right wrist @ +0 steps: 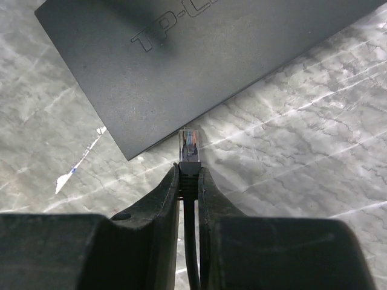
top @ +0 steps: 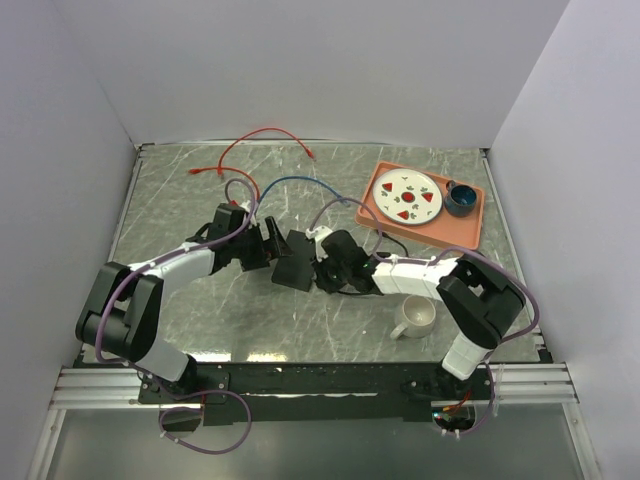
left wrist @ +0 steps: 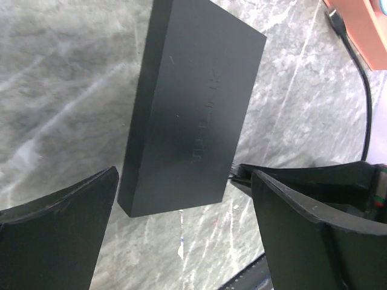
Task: Insert the plug into the switch port
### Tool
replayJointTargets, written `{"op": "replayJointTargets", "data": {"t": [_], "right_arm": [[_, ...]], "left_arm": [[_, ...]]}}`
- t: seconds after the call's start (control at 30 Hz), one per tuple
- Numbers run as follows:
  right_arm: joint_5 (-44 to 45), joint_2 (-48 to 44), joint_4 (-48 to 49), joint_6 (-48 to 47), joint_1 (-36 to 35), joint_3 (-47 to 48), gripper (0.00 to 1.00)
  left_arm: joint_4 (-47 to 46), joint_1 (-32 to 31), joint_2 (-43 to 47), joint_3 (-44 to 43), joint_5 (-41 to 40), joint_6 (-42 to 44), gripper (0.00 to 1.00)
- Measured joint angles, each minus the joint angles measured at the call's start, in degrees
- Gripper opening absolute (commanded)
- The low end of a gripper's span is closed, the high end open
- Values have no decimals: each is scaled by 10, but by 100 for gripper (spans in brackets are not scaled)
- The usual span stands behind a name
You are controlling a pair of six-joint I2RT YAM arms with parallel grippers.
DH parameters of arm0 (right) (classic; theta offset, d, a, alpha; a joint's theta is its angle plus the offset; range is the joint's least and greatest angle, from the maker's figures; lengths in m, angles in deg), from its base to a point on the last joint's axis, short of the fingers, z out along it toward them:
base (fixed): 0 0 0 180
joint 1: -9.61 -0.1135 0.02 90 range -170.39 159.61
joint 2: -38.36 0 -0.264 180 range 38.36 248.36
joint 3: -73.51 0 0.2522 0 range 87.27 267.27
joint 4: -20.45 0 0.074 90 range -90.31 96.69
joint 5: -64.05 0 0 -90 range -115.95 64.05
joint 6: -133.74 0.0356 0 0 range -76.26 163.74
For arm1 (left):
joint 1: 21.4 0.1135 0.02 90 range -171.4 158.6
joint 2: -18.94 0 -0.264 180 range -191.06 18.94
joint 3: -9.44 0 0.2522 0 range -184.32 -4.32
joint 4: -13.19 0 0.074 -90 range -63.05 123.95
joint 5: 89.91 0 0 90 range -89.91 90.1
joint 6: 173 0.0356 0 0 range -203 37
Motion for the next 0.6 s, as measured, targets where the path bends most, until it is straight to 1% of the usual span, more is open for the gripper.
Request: {"op": "replayJointTargets", "data": {"t": [0.2, 0.33, 0.53, 0.57, 0.6], "right_arm": [[20, -2, 7, 4, -2, -2, 0], [39, -24, 50, 4, -3, -50, 0], [44, -60, 141, -2, -5, -132, 0], [47, -63, 172, -10, -8, -148, 0], [56, -66, 226, -23, -16, -177, 0]], "left_arm": [[5, 7, -10, 0, -15, 13, 97], [9, 16, -21, 0, -19, 25, 97], [11, 28, -32, 0, -18, 42, 97], [13, 29, -33, -1, -18, 45, 97], [15, 30, -34, -2, -18, 48, 97]]}}
